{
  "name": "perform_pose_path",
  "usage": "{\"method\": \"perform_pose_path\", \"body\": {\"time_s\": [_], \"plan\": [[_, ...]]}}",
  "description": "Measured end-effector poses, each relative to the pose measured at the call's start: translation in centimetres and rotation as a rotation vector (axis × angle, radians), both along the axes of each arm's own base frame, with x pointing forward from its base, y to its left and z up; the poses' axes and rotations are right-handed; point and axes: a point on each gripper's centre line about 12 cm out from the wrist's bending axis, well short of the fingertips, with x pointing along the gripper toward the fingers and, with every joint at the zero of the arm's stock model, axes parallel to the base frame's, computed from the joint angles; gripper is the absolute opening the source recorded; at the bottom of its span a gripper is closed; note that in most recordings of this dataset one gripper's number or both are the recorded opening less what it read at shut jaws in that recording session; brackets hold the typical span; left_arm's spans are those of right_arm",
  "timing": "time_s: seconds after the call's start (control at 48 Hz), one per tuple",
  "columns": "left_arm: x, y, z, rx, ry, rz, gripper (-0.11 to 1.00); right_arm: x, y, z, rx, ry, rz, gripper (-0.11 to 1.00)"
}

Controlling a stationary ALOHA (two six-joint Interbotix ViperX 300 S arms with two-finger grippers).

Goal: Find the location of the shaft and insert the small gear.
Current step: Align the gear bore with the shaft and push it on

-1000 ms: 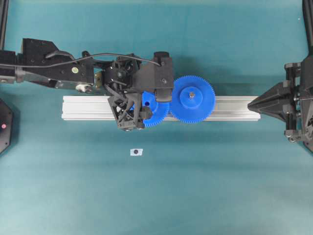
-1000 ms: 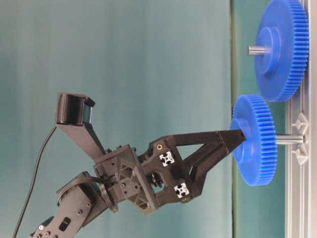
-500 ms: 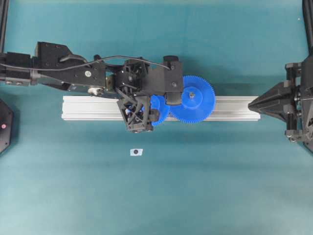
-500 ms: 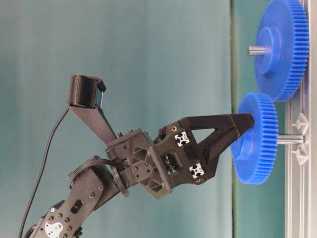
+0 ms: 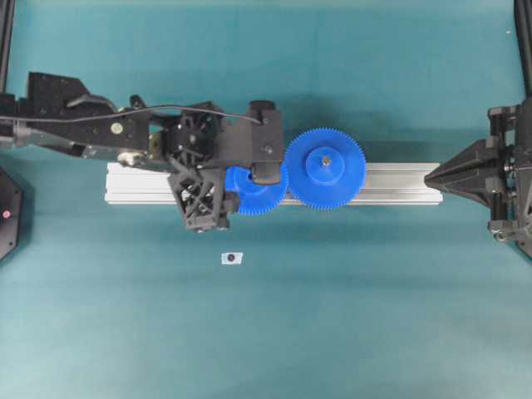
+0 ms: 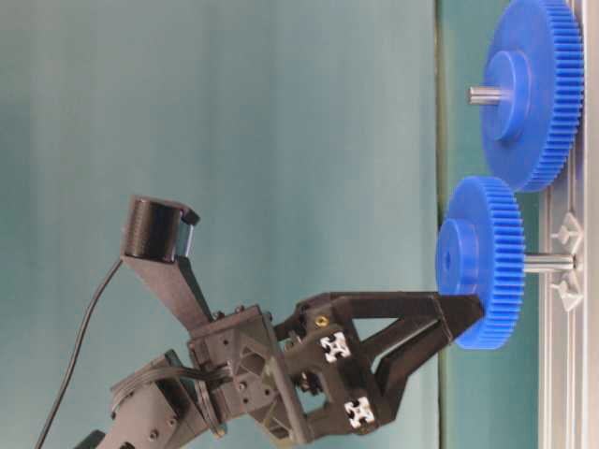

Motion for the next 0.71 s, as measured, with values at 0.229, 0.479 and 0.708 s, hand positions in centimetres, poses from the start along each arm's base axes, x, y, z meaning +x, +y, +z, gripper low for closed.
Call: {"method": "perform_pose_path", "body": {"time_s": [0.229, 0.479, 0.708], "plan": [[0.4, -1.1, 0.4, -0.019, -0.017, 0.003, 0.76, 0.0, 0.0, 0.0, 0.000, 0.000, 0.000, 0.16], [2.1, -2.7, 3.3, -0.023, -0.107, -0.032, 0.76, 0.0, 0.0, 0.0, 0.000, 0.000, 0.000, 0.16], [2.8, -2.8, 4.6, -0.025, -0.145, -0.035, 0.76, 0.0, 0.0, 0.0, 0.000, -0.002, 0.000, 0.16]]}}
